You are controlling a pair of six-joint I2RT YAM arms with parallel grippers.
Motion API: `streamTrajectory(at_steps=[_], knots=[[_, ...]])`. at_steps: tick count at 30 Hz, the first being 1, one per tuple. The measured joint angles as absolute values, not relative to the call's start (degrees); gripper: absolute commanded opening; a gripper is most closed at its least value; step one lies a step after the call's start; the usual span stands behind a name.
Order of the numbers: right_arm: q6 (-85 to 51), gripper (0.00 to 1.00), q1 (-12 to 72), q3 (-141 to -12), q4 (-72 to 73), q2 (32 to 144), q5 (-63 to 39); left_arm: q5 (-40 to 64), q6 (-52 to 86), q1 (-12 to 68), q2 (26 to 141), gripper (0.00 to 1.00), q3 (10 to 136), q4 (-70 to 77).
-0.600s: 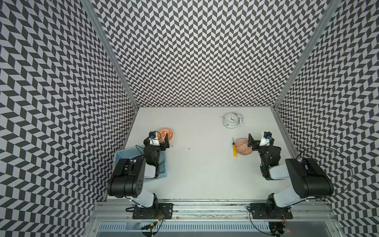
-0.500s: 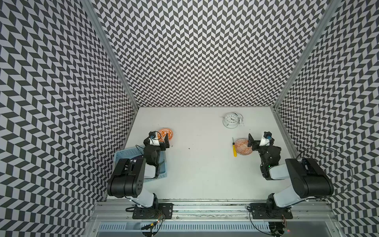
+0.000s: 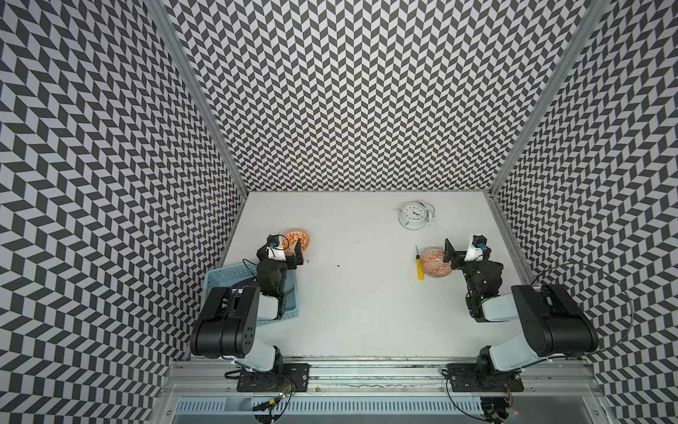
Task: Remove the battery from the alarm
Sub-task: Adjust the alarm at the center of the board.
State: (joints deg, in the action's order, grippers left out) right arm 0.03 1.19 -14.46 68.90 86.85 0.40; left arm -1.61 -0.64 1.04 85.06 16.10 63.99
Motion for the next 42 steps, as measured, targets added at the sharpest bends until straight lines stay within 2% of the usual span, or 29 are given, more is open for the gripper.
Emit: streamTrajectory(at_steps=[4,8,14,18,24,28,35,40,42], knots=[[-1.67,0.99,0.86,-24.03,52.8,82.87,-0.56,-2.28,-0.8,3.03,76.88,1.0,21.52,51.79],[-6.57,0.99,-1.45,-39.31,37.93,84.88,-7.46,-4.64,-0.38,6.33,74.35,1.0,32.73,38.15],[-14.06,0.98,-6.02,-62.72,20.75,101.51,-24.69,-1.85,4.36,11.94,78.48,1.0,48.21,20.51],[-20.03,0.93,-7.97,-69.49,15.81,112.33,-35.75,5.37,8.36,15.16,86.02,1.0,57.17,14.13],[-26.26,0.74,-8.34,-79.37,10.41,123.63,-43.88,16.88,13.47,18.33,97.38,1.0,67.05,9.08],[-29.17,0.65,-8.34,-87.39,9.82,130.17,-46.19,20.99,16.23,19.25,101.21,1.0,69.52,7.49],[-35.11,0.54,-8.38,-96.16,11.46,139.24,-49.45,23.66,18.2,19.55,102.13,1.0,69.67,5.65],[-39.09,0.38,-8.38,-100.4,14.24,144.27,-52.97,23.9,18.35,19.75,102.13,1.0,69.67,4.43],[-40.45,0.28,-8.36,-101.3,15.44,145.32,-54.52,23.9,18.35,19.81,102.13,1.0,69.67,4.12]])
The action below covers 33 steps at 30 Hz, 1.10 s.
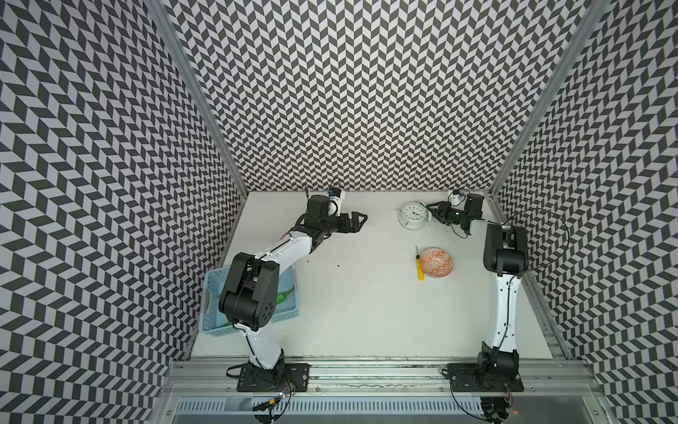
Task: Remove the battery from the alarm
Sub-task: Adjust the alarm at the center of the board.
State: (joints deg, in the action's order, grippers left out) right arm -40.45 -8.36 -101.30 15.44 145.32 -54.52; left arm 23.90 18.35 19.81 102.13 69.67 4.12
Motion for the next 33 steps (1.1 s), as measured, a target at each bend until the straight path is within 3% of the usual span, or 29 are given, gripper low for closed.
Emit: streamTrajectory(at_steps=[3,6,12,18,26,33], knots=[[-42.02,0.11,-8.25,-101.65,17.47,146.08,-57.21,23.88,18.35,19.86,102.02,1.0,69.49,4.1],[-42.83,0.01,-7.92,-101.32,18.72,145.84,-59.35,22.94,18.37,19.86,101.16,1.0,68.55,3.73],[-39.86,0.0,-5.98,-95.72,16.82,139.41,-60.49,19.86,20.32,18.94,96.16,1.0,65.63,1.61],[-27.03,0.0,-1.76,-93.43,3.2,126.19,-56.12,19.27,24.67,15.49,89.73,1.0,62.89,-0.01],[-7.6,0.0,12.45,-91.9,-13.82,109.16,-29.69,17.08,26.5,11.55,82.15,1.0,57.39,-5.13],[2.07,0.0,28.01,-84.51,-18.11,105.23,0.71,15.94,27.09,8.6,76.31,1.0,50.33,-8.08]])
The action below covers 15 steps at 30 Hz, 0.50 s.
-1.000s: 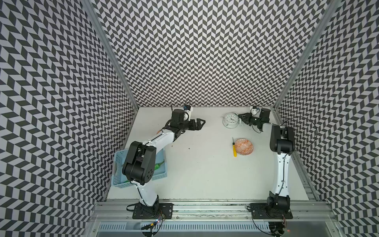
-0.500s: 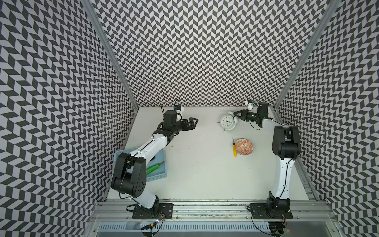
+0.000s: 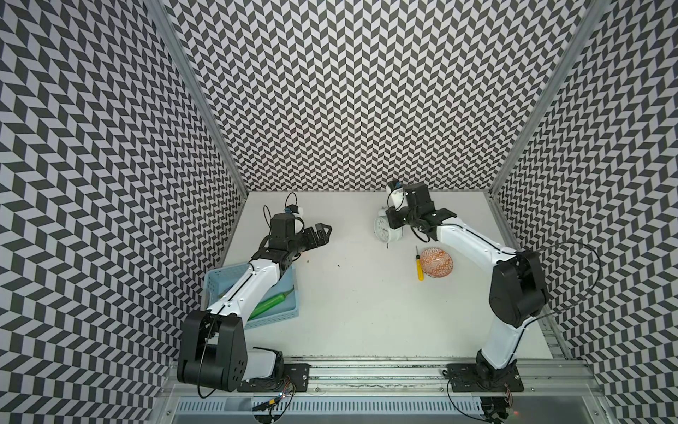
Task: Remove the battery from the alarm
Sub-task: Adjust the alarm at the center of the board.
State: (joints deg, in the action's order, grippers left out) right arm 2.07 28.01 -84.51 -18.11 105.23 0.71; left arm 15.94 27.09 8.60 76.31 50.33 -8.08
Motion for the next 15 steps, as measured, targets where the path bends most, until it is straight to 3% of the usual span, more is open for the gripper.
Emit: streamTrajectory(at_steps=[8,15], knots=[[11.68,0.0,39.81,-75.55,-11.94,104.68,33.76,13.63,27.07,6.33,71.83,1.0,49.3,-10.31],[13.41,0.0,52.21,-69.87,-12.49,104.97,45.87,7.77,27.64,5.21,68.2,1.0,46.89,-13.08]])
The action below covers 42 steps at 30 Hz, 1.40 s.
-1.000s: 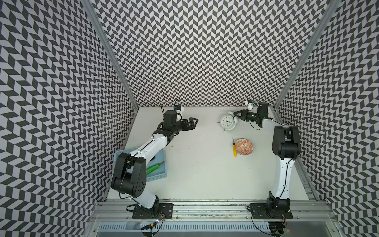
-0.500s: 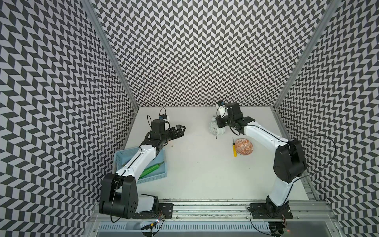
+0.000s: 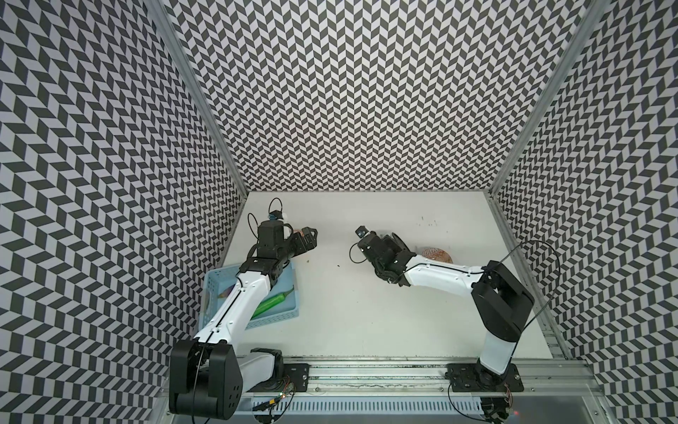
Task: Remove the battery from the alarm
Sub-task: Adjust the alarm at the center of the board.
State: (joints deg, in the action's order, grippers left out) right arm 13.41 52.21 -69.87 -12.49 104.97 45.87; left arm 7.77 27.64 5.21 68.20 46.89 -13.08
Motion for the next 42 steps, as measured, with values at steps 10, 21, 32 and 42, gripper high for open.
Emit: streamTrajectory(at_steps=[10,21,32,42], knots=[[0.27,0.31,62.85,-74.13,-19.44,109.89,39.51,2.13,29.28,1.96,63.68,1.0,43.68,-16.21],[-5.85,0.64,65.76,-75.5,-21.39,110.83,29.85,5.15,27.22,4.05,62.22,1.0,43.53,-16.14],[-10.22,0.59,37.98,-65.12,-16.99,89.06,4.19,7.42,27.11,26.35,75.79,0.87,47.24,-15.55],[-11.31,0.53,24.8,-64.42,-17.15,100.03,-15.75,9.21,28.18,33.39,88.84,0.74,54.57,-15.7]])
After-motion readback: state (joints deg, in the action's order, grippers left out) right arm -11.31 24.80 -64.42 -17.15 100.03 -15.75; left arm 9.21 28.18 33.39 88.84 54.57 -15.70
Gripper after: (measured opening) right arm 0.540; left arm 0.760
